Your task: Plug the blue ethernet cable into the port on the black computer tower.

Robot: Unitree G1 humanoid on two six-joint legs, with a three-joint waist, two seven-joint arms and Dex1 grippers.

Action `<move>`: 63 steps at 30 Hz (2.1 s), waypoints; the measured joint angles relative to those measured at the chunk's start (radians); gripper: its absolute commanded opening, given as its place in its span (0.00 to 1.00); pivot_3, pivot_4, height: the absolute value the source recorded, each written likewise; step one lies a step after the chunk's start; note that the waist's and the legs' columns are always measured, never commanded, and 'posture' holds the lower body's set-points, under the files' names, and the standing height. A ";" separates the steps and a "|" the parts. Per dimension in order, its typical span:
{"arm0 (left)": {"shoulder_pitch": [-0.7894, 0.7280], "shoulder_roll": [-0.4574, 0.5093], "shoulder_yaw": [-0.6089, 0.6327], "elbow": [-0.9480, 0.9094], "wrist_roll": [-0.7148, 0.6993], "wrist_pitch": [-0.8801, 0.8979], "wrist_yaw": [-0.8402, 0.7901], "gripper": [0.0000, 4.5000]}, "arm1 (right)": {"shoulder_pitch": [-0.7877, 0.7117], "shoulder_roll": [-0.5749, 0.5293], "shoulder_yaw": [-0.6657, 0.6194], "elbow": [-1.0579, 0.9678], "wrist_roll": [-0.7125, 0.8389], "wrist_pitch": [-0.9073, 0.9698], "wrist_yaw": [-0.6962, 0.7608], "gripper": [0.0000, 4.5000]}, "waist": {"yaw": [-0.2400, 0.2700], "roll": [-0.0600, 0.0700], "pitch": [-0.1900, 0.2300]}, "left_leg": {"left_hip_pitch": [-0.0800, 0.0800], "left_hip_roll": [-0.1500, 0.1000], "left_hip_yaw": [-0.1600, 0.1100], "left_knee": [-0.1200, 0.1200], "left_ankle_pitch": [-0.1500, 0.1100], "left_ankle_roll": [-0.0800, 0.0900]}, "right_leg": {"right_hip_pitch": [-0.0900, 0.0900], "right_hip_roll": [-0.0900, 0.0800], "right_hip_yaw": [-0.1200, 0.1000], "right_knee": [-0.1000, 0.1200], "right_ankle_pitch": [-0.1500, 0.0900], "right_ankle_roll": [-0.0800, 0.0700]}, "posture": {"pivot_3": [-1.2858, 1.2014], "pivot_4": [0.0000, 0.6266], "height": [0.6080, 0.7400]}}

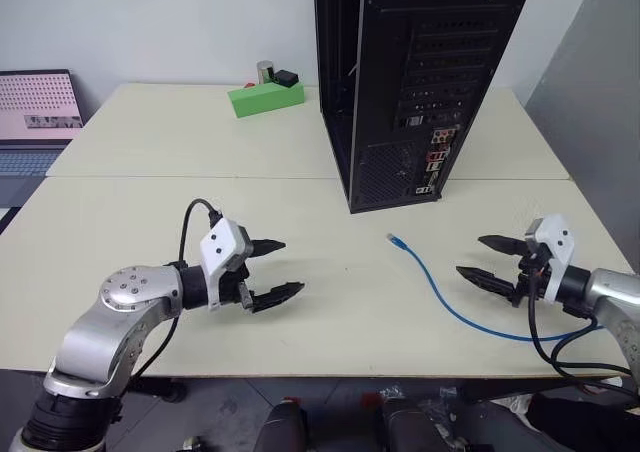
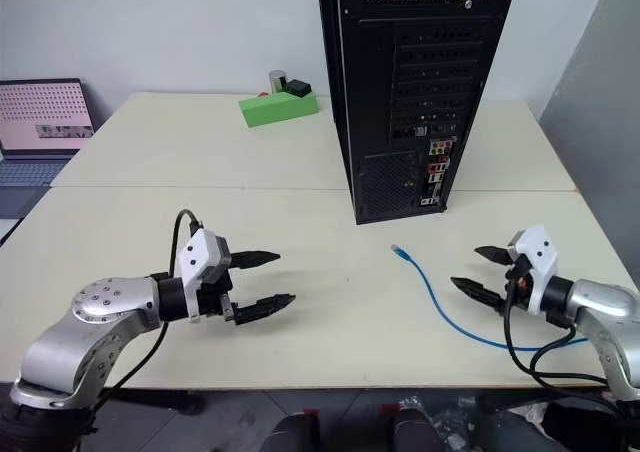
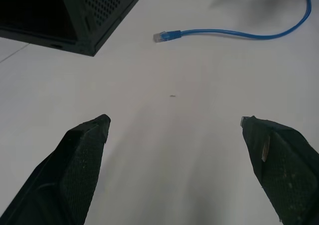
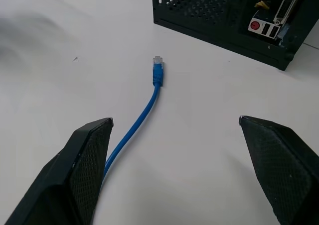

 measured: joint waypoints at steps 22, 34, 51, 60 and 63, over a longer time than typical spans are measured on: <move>-0.040 -0.014 -0.087 0.021 0.054 -0.074 -0.023 1.00 | -0.195 0.156 0.214 0.088 -0.219 -0.018 -0.116 0.95 | 0.001 0.000 0.000 | 0.000 0.000 0.000 0.000 0.000 0.000 | -0.001 0.000 0.000 0.000 0.000 0.000 | 0.52 0.24 1.00; -0.074 -0.032 -0.118 0.072 0.062 -0.141 -0.089 1.00 | -0.362 0.283 0.328 0.362 -0.338 -0.070 -0.119 0.95 | 0.003 0.000 0.000 | -0.001 0.000 0.000 0.000 0.000 0.000 | -0.001 0.000 -0.001 0.001 0.000 -0.001 | 0.52 0.24 1.00; -0.116 -0.069 -0.162 0.129 0.098 -0.205 -0.111 1.00 | -0.381 0.294 0.340 0.377 -0.372 -0.068 -0.084 0.17 | 0.004 0.000 0.000 | 0.000 0.000 -0.001 0.000 0.000 0.000 | 0.000 0.000 -0.001 0.001 0.000 -0.001 | 0.52 0.24 1.00; -0.135 -0.085 -0.194 0.204 0.136 -0.217 -0.124 1.00 | -0.392 0.269 0.367 0.349 -0.399 -0.082 -0.021 0.02 | 0.004 0.000 0.000 | -0.001 0.000 -0.001 0.000 0.000 0.000 | -0.001 0.000 -0.001 0.001 0.000 -0.001 | 0.52 0.24 1.00; -0.173 -0.093 -0.211 0.245 0.153 -0.226 -0.133 1.00 | -0.390 0.261 0.397 0.236 -0.371 -0.065 0.052 0.02 | 0.002 0.000 0.000 | -0.001 0.001 -0.001 0.000 0.000 0.000 | -0.001 0.001 -0.001 0.001 0.000 -0.001 | 0.52 0.24 1.00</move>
